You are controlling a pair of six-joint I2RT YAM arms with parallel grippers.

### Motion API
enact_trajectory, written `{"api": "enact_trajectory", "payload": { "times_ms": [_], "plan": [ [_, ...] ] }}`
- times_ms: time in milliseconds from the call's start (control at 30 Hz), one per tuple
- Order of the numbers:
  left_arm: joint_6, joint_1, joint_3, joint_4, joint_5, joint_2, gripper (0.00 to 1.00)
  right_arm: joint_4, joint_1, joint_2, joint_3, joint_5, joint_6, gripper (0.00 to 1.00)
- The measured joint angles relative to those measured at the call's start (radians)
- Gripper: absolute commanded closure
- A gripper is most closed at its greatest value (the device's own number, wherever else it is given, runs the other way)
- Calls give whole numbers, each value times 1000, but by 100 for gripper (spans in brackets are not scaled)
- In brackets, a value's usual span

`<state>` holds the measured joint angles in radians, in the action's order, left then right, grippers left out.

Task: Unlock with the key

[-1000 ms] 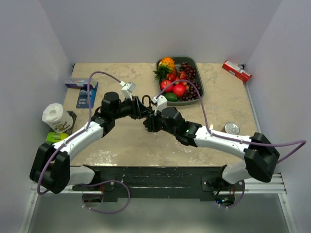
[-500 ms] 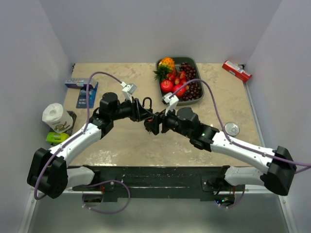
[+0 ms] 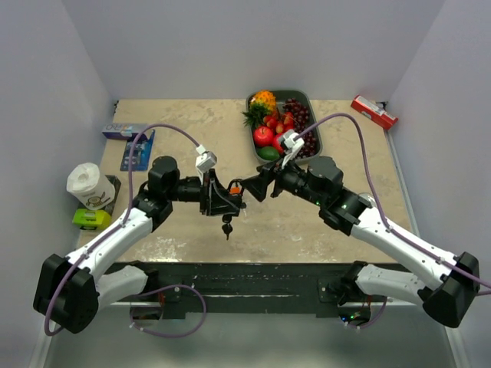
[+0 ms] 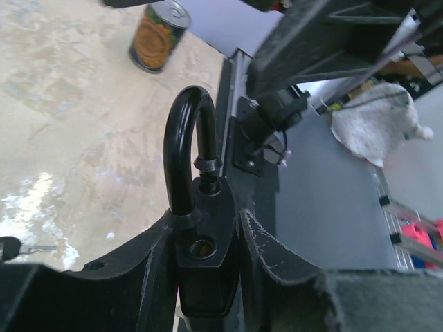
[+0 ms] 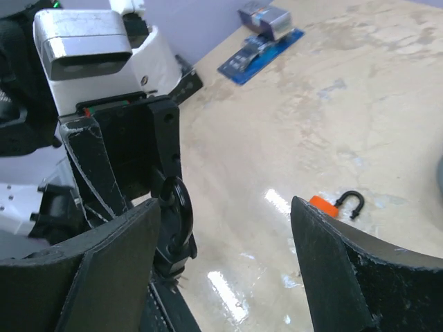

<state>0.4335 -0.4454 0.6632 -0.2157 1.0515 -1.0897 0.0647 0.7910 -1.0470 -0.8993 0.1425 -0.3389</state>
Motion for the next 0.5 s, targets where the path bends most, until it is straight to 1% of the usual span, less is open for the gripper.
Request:
{"api": "enact_trajectory", "payload": {
  "times_ms": [67, 100, 167, 200, 267, 300, 367, 400, 467, 500],
  "plan": [
    [-5, 0, -11, -7, 43, 3, 100, 6, 0, -22, -2, 56, 6, 26],
    [-8, 0, -15, -8, 55, 3, 100, 7, 0, -30, -2, 80, 8, 30],
    [-10, 0, -22, -7, 73, 3, 100, 12, 0, -49, -3, 129, 14, 34],
    [-11, 0, -22, -5, 76, 3, 100, 13, 1, -61, -3, 159, 16, 39],
    [-19, 0, -22, -6, 79, 3, 100, 20, 1, -77, -3, 195, 17, 44],
    [-26, 0, -22, -4, 79, 3, 100, 26, 1, -84, -3, 213, 15, 51],
    [-33, 0, -22, 0, 79, 3, 100, 44, 1, -93, -3, 239, 8, 60],
    [-35, 0, -22, 2, 77, 3, 100, 52, 1, -95, -3, 245, 3, 73],
    [-44, 0, -22, 8, 73, 3, 100, 76, 1, -98, -3, 248, -13, 86],
    [-52, 0, -22, 15, 68, 3, 100, 82, 1, -101, -3, 249, -18, 97]
  ]
}}
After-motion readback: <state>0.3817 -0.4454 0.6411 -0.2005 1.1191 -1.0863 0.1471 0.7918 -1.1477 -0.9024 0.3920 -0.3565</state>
